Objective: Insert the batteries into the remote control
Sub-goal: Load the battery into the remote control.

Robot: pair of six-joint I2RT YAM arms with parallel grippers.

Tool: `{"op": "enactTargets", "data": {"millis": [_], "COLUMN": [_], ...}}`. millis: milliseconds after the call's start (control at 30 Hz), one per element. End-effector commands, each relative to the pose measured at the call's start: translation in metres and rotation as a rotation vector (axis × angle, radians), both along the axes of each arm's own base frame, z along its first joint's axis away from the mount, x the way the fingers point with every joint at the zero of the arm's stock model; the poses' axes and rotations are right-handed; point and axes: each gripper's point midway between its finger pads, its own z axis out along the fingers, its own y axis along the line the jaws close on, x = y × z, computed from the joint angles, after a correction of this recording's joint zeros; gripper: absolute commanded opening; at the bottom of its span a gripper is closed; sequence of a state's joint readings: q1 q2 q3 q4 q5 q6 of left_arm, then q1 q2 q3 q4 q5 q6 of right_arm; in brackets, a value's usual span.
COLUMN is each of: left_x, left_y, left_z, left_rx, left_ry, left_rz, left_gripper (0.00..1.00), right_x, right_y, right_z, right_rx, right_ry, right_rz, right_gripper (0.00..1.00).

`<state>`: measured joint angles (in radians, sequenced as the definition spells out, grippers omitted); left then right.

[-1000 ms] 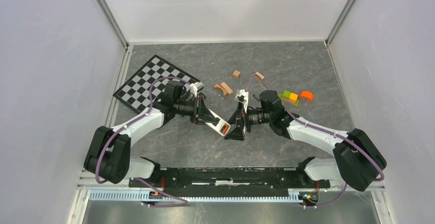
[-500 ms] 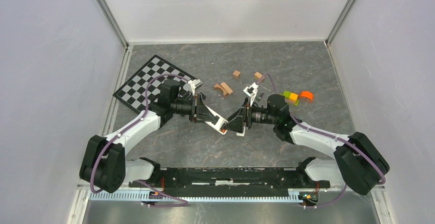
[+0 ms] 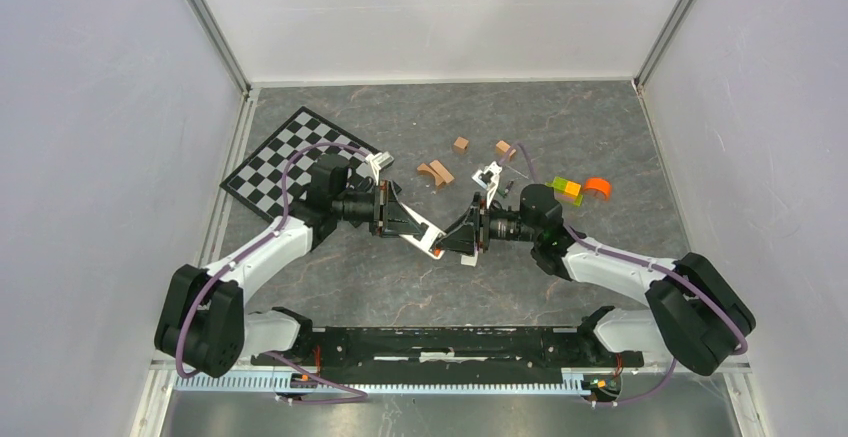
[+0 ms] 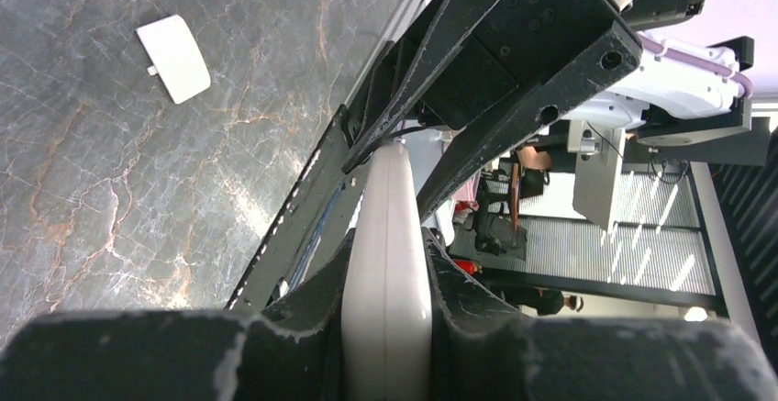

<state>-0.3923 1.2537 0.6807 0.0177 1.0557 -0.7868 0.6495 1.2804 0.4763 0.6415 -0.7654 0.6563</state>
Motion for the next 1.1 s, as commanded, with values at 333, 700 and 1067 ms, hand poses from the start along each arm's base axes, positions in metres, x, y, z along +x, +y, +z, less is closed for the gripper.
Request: {"op": "enactTargets", "data": {"millis": [333, 700, 1067], "left_x": [-0.01, 0.011, 0.018], "left_y": [-0.005, 0.006, 0.016], "left_z": [0.034, 0.005, -0.02], "left_rx": [-0.125, -0.006, 0.12], "left_ry": [0.026, -0.108, -0.11], "left_rz": [-0.061, 0.059, 0.14], "left_gripper": [0.02, 0.02, 0.02], "right_x": [0.021, 0.036, 0.06], "right_y": [-0.009, -0.028, -0.061], "right_z": [-0.003, 0.048, 0.014], "right_rx": [-0.063, 0.033, -0.298], "right_ry": [-0.313, -0.217, -0.506], "right_rz": [-0.055, -0.247, -0.294], "right_gripper": [0.42, 0.86, 0.95]}}
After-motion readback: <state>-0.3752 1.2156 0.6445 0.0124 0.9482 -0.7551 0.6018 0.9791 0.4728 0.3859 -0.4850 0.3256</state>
